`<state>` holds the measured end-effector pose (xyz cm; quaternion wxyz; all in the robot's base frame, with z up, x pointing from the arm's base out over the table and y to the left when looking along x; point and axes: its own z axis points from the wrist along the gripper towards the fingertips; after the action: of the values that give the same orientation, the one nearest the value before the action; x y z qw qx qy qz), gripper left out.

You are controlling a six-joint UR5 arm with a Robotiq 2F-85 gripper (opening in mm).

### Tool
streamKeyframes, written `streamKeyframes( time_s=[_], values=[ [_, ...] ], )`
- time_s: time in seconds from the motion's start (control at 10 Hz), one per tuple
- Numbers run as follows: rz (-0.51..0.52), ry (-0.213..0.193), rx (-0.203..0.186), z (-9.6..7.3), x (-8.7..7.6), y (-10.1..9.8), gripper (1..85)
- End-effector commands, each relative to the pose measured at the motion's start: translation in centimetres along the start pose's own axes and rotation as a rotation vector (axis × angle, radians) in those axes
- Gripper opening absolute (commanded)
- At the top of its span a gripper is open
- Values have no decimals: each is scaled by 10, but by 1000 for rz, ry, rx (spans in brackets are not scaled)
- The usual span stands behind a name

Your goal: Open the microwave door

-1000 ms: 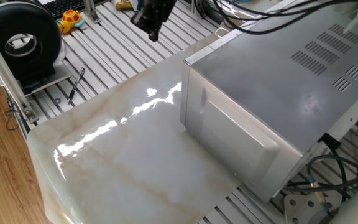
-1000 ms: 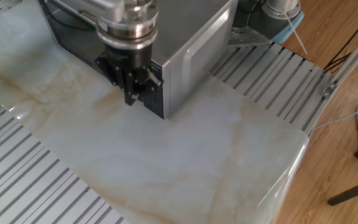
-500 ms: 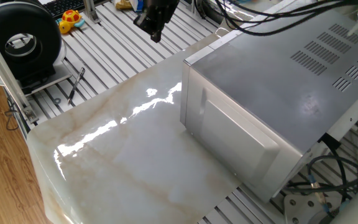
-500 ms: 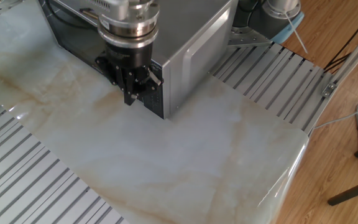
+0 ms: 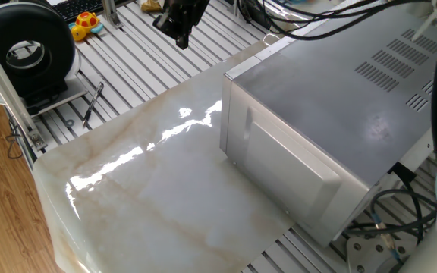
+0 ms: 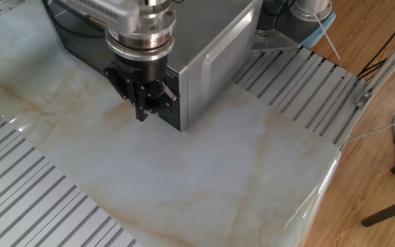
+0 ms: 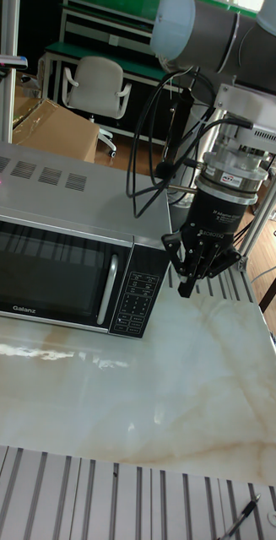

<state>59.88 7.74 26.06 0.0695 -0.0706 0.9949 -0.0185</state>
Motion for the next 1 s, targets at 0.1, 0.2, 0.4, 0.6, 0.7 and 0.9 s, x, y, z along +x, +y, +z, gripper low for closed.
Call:
streamKeyframes(
  time_s=[0.1, 0.2, 0.4, 0.6, 0.7, 0.9],
  values=[
    [21, 5, -24, -1, -1, 7, 27],
    [21, 2, -33, -1, -2, 10, 27],
    [21, 5, -55, -2, -1, 15, 27],
    [18, 46, -5, -2, 9, 2, 27],
    [17, 82, 9, -2, 20, -5, 33],
    [-34, 135, -72, -3, 50, -20, 50]
  ],
)
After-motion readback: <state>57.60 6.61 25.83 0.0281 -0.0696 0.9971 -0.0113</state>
